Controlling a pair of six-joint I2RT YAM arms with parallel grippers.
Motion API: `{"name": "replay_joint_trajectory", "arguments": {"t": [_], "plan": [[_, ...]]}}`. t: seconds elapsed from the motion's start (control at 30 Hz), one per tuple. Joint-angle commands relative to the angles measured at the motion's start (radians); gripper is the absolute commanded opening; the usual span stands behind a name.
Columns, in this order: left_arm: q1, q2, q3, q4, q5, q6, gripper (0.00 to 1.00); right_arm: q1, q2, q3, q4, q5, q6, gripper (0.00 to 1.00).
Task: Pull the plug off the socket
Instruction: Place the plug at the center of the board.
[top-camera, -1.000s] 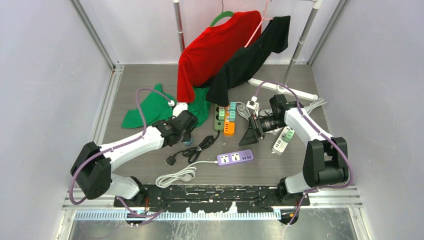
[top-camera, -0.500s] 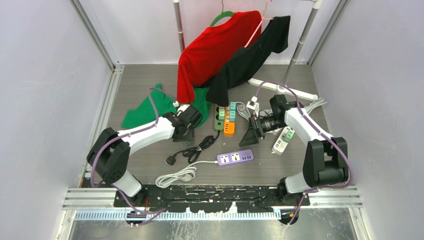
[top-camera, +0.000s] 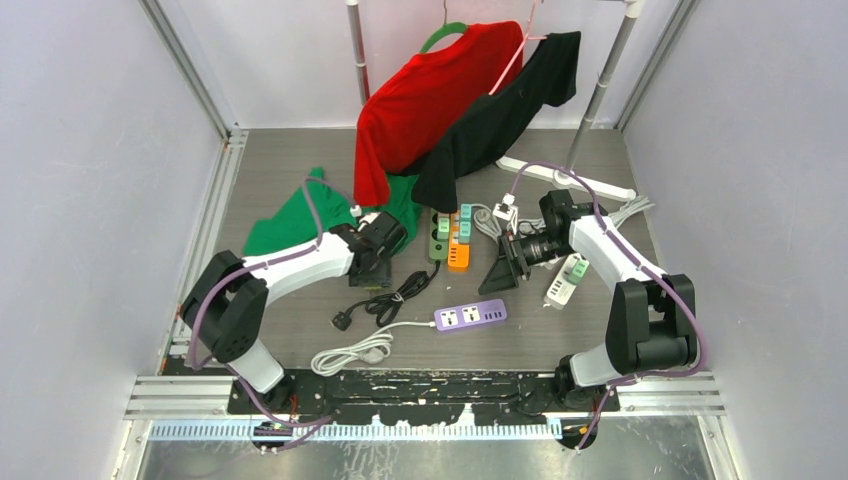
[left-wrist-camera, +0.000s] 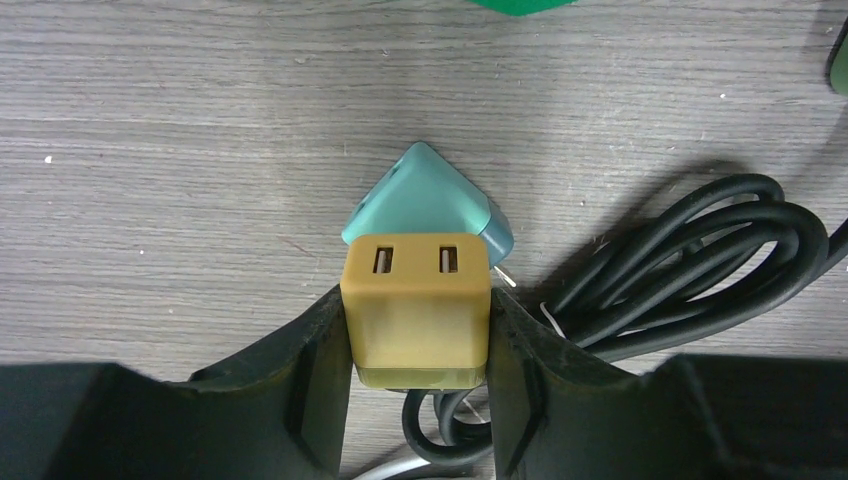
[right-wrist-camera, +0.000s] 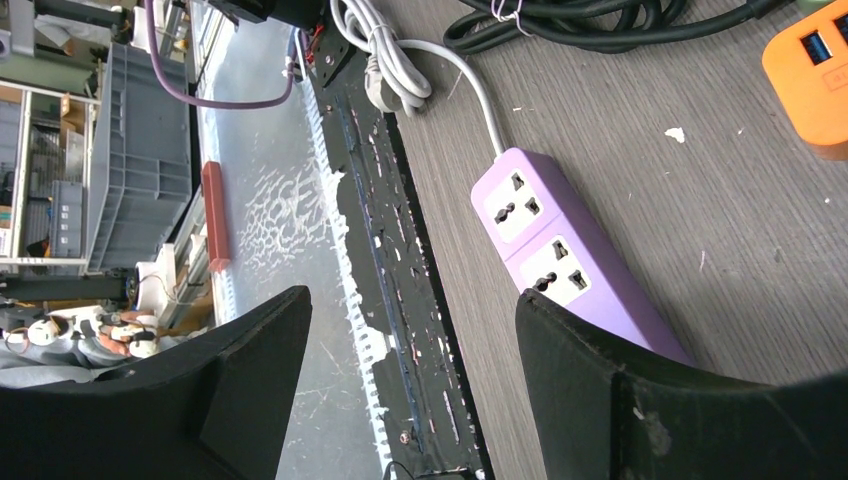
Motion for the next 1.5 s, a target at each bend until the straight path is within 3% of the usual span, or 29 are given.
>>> {"name": "replay_joint_trajectory", "arguments": {"t": [0.0,0.3,0.4,0.6,0.63,0.77,1.2,1.47], "plan": [[0.005,0.009,0.050,-0.004,-0.019,0.016,0.03,-0.003,-0.036,0.030,-0.013,-0.033,-0.026,0.80],[0.007,0.041,0.077,-0.007,-0.021,0.028,0.04,-0.003,-0.035,0.031,-0.024,-0.036,-0.041,0.80],[0.008,0.038,0.076,-0.012,-0.032,0.026,0.13,-0.003,-0.035,0.031,-0.027,-0.037,-0.048,0.80],[0.012,0.033,0.068,-0.007,-0.031,0.028,0.16,-0.003,-0.035,0.032,-0.031,-0.037,-0.052,0.80],[0.014,0.035,0.068,-0.009,-0.031,0.026,0.20,-0.003,-0.034,0.031,-0.032,-0.037,-0.054,0.80],[0.015,0.040,0.065,-0.013,-0.028,0.026,0.24,-0.003,-0.035,0.031,-0.034,-0.039,-0.057,0.80],[0.019,0.001,0.071,-0.034,-0.017,0.024,0.65,-0.004,-0.035,0.033,-0.044,-0.038,-0.069,0.80],[0.019,-0.091,0.090,-0.060,0.030,0.051,0.70,-0.009,-0.044,0.050,-0.096,-0.026,-0.130,0.81]]}}
